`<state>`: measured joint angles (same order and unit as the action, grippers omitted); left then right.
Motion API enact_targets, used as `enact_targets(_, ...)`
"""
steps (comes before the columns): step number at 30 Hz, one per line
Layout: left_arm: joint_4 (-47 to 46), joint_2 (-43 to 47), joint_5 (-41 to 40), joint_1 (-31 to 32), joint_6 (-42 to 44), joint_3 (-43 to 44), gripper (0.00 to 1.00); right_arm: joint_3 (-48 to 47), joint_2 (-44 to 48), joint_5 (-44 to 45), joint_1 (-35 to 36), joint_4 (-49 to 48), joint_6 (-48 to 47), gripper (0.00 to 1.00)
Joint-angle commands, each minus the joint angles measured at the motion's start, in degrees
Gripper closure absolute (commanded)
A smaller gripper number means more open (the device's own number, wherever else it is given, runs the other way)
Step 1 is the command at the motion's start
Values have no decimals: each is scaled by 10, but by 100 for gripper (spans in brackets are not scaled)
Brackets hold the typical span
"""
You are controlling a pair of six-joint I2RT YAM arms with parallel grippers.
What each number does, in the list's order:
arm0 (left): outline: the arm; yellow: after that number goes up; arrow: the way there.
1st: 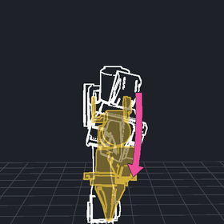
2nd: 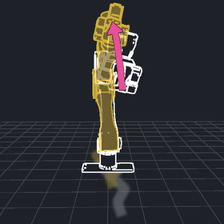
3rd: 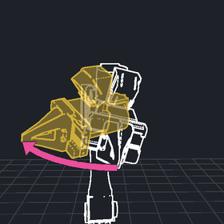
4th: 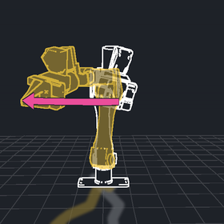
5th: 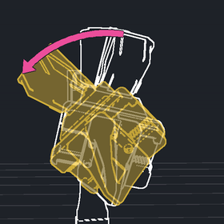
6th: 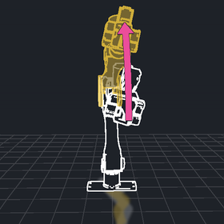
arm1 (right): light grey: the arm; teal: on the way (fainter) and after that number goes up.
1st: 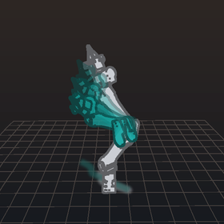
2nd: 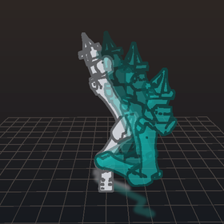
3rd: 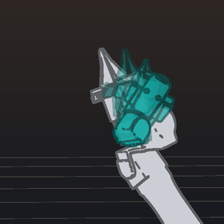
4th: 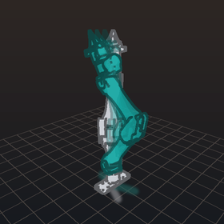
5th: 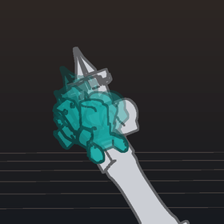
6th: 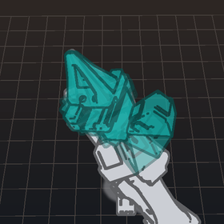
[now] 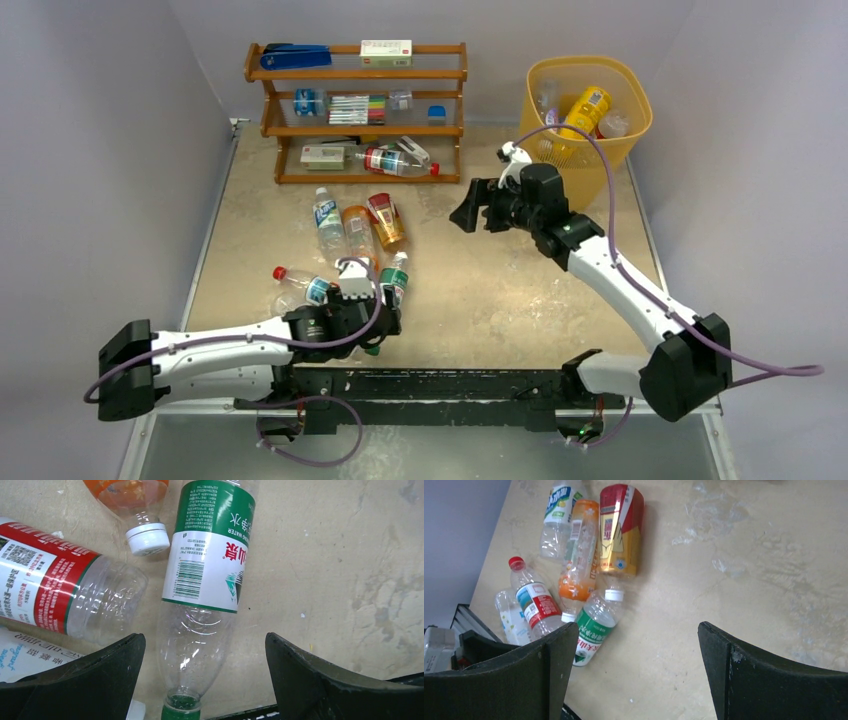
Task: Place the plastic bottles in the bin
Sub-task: Pick up the plastic bottle at the center of the board.
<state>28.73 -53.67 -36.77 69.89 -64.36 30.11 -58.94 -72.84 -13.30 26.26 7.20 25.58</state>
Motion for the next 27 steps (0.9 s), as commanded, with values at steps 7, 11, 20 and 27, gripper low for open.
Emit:
enact_targets(7,-100,-136,-5,0,82,41,10,106,54,-21,4,-54,27,9)
enact_targets(11,-119,-176,-1,0,94,45,10,127,54,-27,3,-68,33,9)
enact_targets(20,-158,-173,15,0,114,48,30,149,45,-41,3,-87,41,9)
enact_targets(27,-280,-92,131,2,157,24,34,165,41,-123,4,-143,76,9)
